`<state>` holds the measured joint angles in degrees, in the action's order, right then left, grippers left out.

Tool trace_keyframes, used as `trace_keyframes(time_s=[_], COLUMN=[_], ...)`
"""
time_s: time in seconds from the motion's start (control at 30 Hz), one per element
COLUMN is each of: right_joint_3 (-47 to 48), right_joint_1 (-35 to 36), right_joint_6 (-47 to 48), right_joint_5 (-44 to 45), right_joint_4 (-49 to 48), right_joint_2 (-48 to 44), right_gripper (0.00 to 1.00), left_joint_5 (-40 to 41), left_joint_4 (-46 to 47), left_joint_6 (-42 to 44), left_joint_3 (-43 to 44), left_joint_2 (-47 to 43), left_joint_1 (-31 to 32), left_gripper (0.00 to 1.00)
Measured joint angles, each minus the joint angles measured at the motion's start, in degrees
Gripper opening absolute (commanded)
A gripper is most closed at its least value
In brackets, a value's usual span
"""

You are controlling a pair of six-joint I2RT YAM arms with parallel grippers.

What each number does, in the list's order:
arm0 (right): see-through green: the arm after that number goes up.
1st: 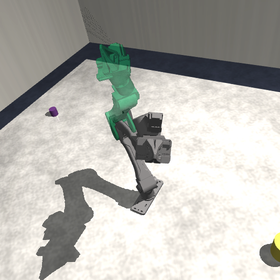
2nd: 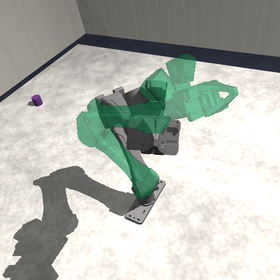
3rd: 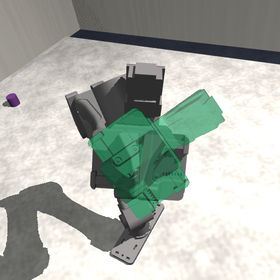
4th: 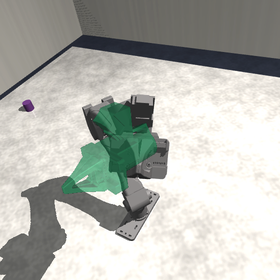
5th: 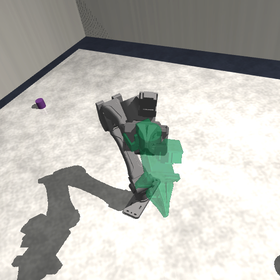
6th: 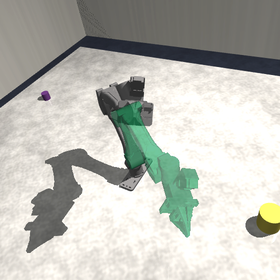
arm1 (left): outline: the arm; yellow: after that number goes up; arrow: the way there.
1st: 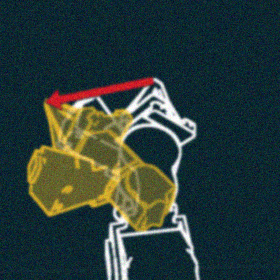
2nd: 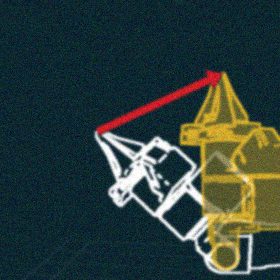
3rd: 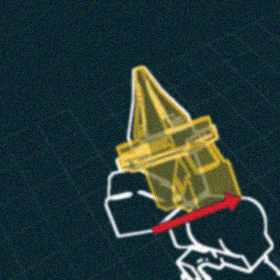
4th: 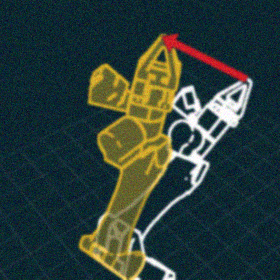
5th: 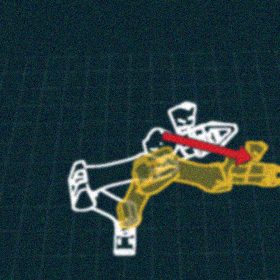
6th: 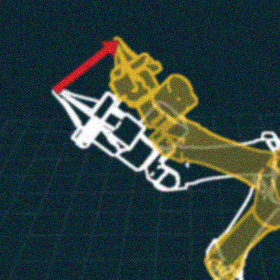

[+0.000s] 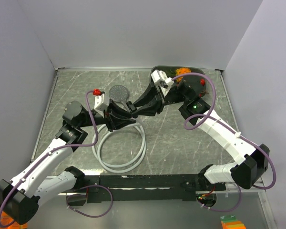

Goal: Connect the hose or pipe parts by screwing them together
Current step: Install the adaptor on the pipeline.

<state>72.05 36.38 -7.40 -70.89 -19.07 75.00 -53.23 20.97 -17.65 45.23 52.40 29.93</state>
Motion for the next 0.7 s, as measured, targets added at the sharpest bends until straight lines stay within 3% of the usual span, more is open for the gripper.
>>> trace_keyframes(time_s=[0.7], right_joint_3=[-3.74], right_joint_1=[-0.55], right_joint_6=[-0.02], right_joint_5=[6.34], right_joint_4=[-5.44], right_joint_2=[-0.66], right_gripper=[0.0], left_joint_5=[5.73], left_joint_4=[-0.96], left_joint_6=[-4.74], left_joint_3=[0.44], left_joint_2=[1.07], left_joint_1=[-0.94], left_gripper=[0.01])
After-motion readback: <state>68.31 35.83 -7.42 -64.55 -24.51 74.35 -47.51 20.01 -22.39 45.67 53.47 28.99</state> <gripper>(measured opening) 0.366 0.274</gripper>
